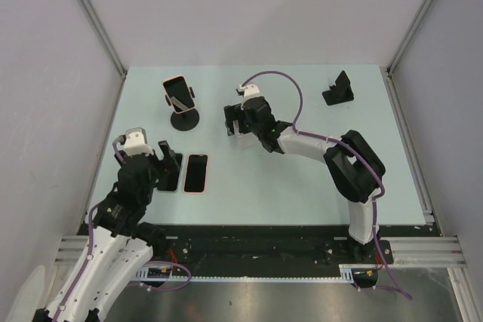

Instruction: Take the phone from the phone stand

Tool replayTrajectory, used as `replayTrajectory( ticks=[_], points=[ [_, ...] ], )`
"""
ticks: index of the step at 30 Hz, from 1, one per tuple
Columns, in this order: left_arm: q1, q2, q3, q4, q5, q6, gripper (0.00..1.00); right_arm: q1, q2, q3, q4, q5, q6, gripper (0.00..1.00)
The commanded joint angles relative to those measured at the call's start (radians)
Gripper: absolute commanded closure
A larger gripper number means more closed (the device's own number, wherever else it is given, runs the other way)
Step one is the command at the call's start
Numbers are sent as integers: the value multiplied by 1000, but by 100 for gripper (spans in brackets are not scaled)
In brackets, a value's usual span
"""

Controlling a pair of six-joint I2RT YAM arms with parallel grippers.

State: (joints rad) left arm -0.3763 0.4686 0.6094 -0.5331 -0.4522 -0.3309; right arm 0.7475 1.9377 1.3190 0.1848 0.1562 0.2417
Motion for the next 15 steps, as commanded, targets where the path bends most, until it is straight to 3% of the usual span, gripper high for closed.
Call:
replayTrajectory(
  ticks=[1, 9, 15],
  points=[
    [7, -2, 9, 38, -43, 12, 0, 24, 61, 95, -24, 169, -15, 0],
    [7, 15, 10, 38, -40, 13, 0, 39, 118, 171, -87, 299, -41, 1],
    [17, 21, 12, 39, -39, 18, 0, 26, 78, 169, -103, 153, -172, 0]
  ],
)
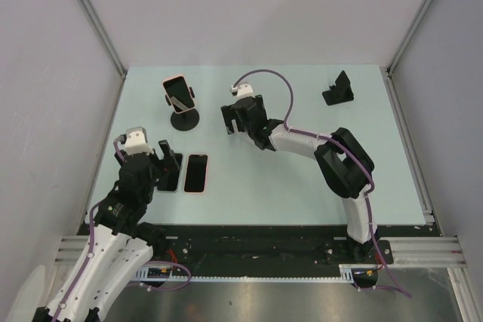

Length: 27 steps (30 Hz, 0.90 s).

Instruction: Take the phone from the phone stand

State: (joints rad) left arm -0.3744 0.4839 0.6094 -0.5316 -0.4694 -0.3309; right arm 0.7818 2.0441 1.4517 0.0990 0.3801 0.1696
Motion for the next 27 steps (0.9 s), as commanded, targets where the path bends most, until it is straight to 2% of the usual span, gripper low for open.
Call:
replayTrajectory(
  ticks=[1, 6, 10, 22, 27],
  points=[
    [15, 5, 12, 41, -21, 18, 0, -18, -44, 36, -39, -90, -122, 0],
    [23, 2, 12, 41, -17, 23, 0, -105, -70, 35, -87, -323, -151, 0],
    [26, 4, 12, 44, -15, 26, 0, -153, -73, 35, -85, -438, -205, 0],
    [34, 15, 10, 45, -8, 27, 0, -173, -42, 35, -45, -510, -262, 0],
    [35, 16, 10, 45, -8, 30, 0, -176, -15, 62, -47, -535, -266, 7]
  ],
)
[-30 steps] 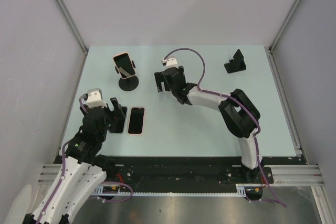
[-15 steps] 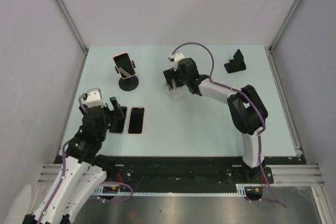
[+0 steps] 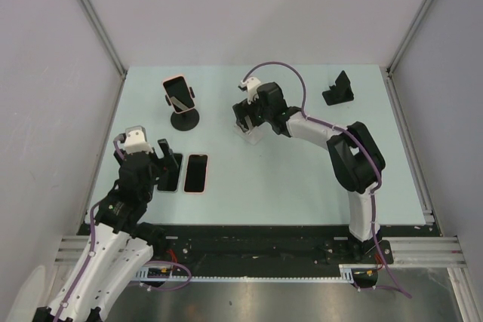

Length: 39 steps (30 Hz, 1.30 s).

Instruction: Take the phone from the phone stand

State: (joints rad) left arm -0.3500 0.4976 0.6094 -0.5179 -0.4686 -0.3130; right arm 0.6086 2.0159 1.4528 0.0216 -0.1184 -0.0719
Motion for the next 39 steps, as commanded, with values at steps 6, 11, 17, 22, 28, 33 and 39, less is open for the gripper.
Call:
replayTrajectory(
  ticks=[6, 11, 17, 22, 28, 33, 39],
  points=[
    [11, 1, 9, 32, -10, 12, 0, 13, 24, 72, 12, 12, -51, 23],
    [13, -2, 10, 32, -10, 11, 0, 14, 30, 72, 5, 20, -65, 27],
    [16, -2, 10, 32, -8, 11, 0, 11, 38, 73, 0, 14, -68, 30],
    [19, -4, 10, 33, -8, 11, 0, 6, 3, 70, -17, 49, -49, 61],
    [22, -2, 9, 33, -11, 9, 0, -64, -118, -11, -8, 181, 27, 83],
    [26, 1, 9, 32, -10, 9, 0, -177, -249, -110, 14, 356, 112, 90],
    [29, 1, 7, 33, -16, 6, 0, -377, -353, -221, -3, 611, 262, 92]
  ],
)
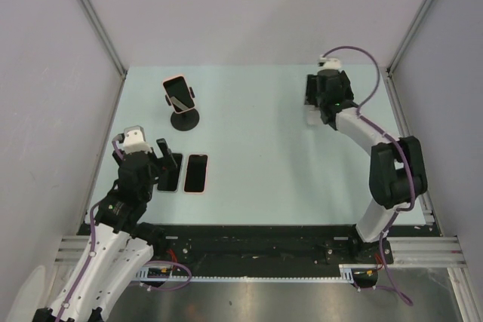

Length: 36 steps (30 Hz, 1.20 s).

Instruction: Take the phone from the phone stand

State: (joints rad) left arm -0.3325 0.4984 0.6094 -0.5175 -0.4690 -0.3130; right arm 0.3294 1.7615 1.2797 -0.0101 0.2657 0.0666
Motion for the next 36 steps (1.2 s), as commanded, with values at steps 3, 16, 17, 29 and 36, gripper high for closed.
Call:
replayTrajectory(
  ticks=[3, 16, 17, 29, 36],
  points=[
    [13, 5, 7, 31, -16, 8, 0, -193, -119, -82, 45, 270, 171, 92],
    [16, 14, 4, 31, -28, 6, 0, -354, -4, -88, 188, 314, 300, 91],
    [16, 12, 3, 31, -31, 5, 0, -355, 10, -86, 190, 313, 324, 91],
    [16, 11, 3, 31, -37, 3, 0, -332, 93, -86, 183, 288, 332, 76],
    [18, 17, 3, 31, -20, -15, 0, -276, 64, -86, 144, 336, 323, 22]
  ],
)
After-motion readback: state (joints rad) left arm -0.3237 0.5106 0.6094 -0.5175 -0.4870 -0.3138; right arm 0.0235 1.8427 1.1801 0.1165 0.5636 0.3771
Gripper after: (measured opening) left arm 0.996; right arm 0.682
